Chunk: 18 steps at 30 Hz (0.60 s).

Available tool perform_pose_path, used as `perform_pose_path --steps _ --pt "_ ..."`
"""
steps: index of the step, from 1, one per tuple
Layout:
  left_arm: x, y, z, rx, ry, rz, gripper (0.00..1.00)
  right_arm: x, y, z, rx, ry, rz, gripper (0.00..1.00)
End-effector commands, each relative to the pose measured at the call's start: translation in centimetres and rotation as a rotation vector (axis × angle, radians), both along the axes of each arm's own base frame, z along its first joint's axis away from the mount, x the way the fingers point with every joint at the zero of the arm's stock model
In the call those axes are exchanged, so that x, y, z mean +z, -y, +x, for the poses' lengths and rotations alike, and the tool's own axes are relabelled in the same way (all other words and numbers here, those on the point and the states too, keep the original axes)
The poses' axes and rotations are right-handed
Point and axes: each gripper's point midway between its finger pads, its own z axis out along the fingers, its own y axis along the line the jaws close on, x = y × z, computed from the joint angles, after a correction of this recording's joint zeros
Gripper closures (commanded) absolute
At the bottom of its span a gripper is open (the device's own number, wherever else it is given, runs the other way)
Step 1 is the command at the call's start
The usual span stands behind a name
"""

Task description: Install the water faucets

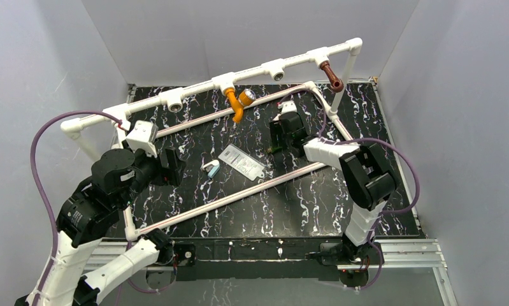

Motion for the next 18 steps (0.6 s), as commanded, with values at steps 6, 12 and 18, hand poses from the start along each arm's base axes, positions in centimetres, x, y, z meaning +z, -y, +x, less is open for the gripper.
perform_pose_path --steps 6,12,18 --pt "0.1 -0.4 -0.2 0.020 -0.003 0.004 0.21 -0.6 -2.5 2.8 0.068 -0.032 0.014 0.34" --pt "0.8 -0.4 -0.4 0.017 0.000 -0.015 0.21 -2.3 -1.5 3.2 0.002 -0.055 -0.029 0.36" --pt "0.9 0.8 -0.6 -0.020 -0.012 -0.072 0.21 -3.8 -0.4 2.8 -0.036 -0.079 -0.064 0.42"
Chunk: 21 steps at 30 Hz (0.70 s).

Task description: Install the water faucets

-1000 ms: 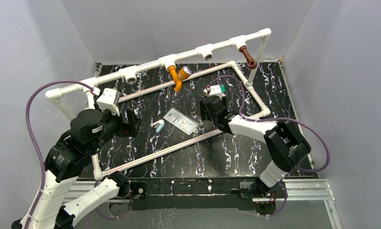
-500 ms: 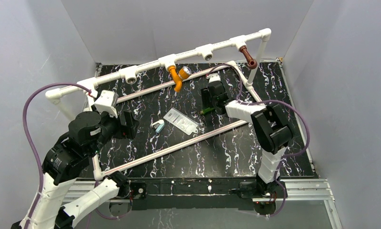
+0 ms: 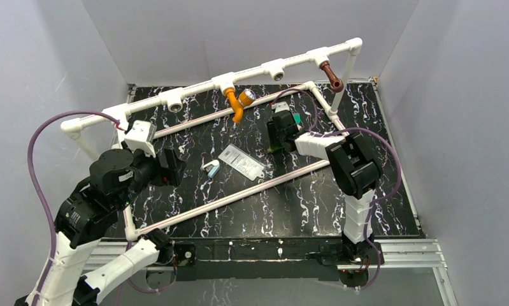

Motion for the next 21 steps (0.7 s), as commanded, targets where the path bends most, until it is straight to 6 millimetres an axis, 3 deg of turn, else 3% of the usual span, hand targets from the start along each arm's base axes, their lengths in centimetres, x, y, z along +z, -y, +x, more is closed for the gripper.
perform_pose_path --steps 1,3,8,9,15,21 --pt "0.6 0.9 -0.4 -0.029 -0.007 -0.056 0.21 -0.5 0.6 0.2 -0.036 -0.005 -0.024 0.45" --pt "0.6 1.5 -0.4 -0.040 -0.014 -0.083 0.21 -0.6 0.7 -0.1 -0.035 -0.011 -0.026 0.52" --pt "-0.1 3.0 -0.6 -0.084 -0.053 -0.141 0.21 0.0 0.5 -1.0 -0.017 -0.021 0.007 0.94" --pt "-0.2 3.2 -0.6 -0.088 -0.059 -0.147 0.21 0.2 0.4 -1.2 -0.012 -0.023 0.017 0.99" --pt "-0.9 4.8 -1.5 -0.152 -0.117 -0.214 0.20 2.0 -0.4 -3.2 0.046 -0.026 0.105 0.99" --pt "-2.9 6.3 -2.5 -0.189 -0.211 -0.282 0.20 6.0 -2.6 -7.1 0.130 -0.047 0.329 0.99"
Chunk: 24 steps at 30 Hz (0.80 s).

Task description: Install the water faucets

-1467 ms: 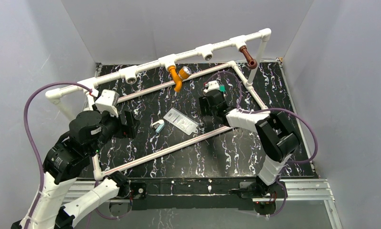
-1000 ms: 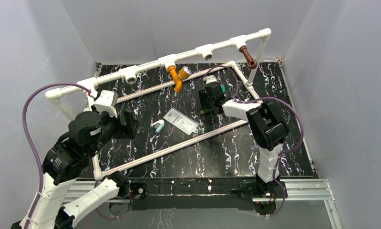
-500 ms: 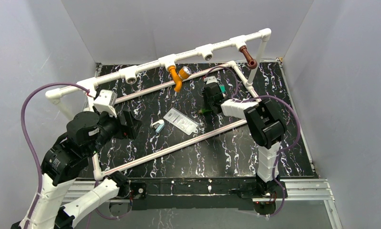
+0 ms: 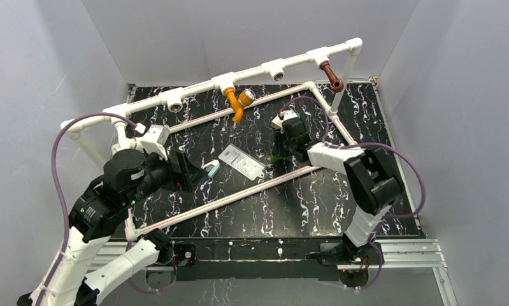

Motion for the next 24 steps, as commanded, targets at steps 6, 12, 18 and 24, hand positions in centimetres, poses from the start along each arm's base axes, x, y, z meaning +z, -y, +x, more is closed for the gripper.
perform_pose_path --steps 6,12,18,24 --pt "-2.2 2.9 -1.2 -0.040 -0.145 -0.184 0.20 9.2 -4.9 -6.3 0.123 0.001 0.391 0.99" --pt "-4.4 4.4 -1.7 -0.055 -0.264 -0.240 0.22 12.6 -7.9 -11.1 0.168 -0.024 0.485 0.99" --pt "-6.2 5.0 -1.9 -0.028 -0.325 -0.308 0.26 15.2 -9.5 -15.0 0.153 -0.030 0.571 0.99" --pt "-6.9 5.6 -2.1 -0.014 -0.374 -0.382 0.28 15.8 -10.8 -17.7 0.163 -0.052 0.584 0.99"
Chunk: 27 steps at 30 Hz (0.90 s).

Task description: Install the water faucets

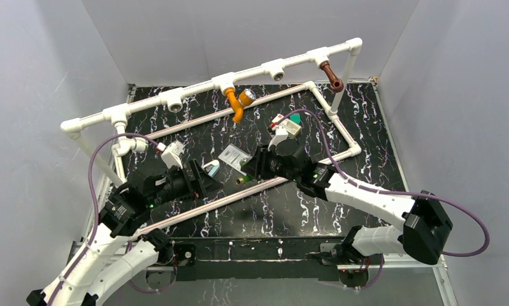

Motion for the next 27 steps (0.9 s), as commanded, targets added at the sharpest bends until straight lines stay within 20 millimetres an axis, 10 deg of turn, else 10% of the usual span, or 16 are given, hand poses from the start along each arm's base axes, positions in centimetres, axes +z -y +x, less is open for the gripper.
perform_pose_path --steps 1,27 --pt "0.6 1.1 -0.2 0.006 -0.029 -0.110 0.29 0.6 -0.4 -1.1 -0.056 -0.022 0.030 0.99" --pt "-6.0 1.9 -1.3 -0.065 -0.179 -0.034 0.37 0.4 -6.5 -3.1 -0.048 -0.051 0.020 0.99"
